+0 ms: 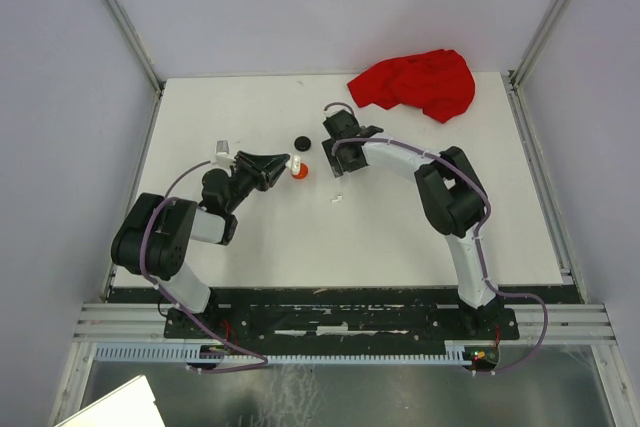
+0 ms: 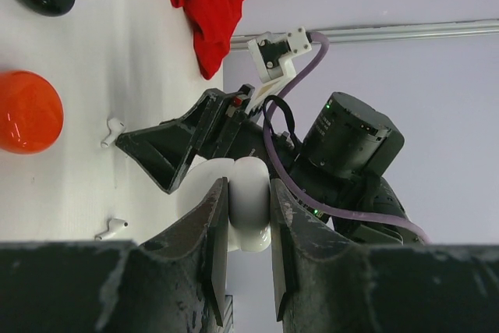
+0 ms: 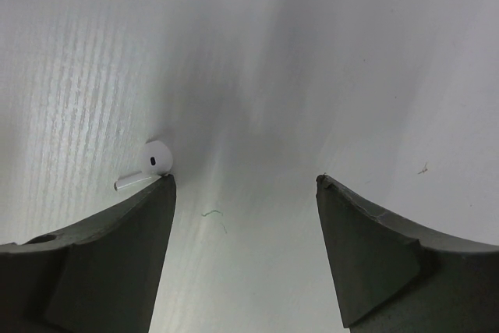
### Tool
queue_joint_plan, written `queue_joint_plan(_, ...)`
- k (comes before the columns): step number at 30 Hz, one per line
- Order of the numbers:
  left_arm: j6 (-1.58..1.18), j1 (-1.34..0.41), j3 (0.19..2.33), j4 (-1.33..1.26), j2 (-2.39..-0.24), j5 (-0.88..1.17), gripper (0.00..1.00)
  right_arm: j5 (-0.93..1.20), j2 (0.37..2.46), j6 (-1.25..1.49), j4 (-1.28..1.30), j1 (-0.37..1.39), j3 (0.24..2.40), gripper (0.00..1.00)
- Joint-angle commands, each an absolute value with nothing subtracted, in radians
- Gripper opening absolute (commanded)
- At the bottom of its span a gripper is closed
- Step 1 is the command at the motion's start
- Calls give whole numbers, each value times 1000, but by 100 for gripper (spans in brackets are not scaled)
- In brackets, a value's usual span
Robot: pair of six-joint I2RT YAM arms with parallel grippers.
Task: Insert the wireless bluetooth earbuds into the charging case
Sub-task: Pick up the earbud from the center of the board.
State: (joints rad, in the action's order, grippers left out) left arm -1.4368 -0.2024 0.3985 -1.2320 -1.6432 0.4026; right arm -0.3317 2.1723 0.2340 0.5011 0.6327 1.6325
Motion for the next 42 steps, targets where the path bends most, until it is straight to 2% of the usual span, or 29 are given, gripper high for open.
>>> queue_joint_plan(1, -1462, -196, 413, -1303, -1659, 422, 3, -320, 2216, 211, 495, 624, 1693, 81)
queue_joint_plan(16, -1471, -179, 395, -1324, -1664, 426, 3, -304, 2262, 190, 520, 617, 1787, 81)
queue_joint_plan(23, -1471, -173, 382, -1329, -1653, 425, 3, -343, 2151, 207, 482, 608, 1734, 80)
queue_joint_plan(30, -1474, -173, 376, -1335, -1644, 425, 3, -255, 2119, 214, 541, 609, 1766, 79)
queue_joint_plan(42, -1475, -172, 370, -1335, -1641, 424, 3, -97, 2210, 335, 647, 621, 1888, 69)
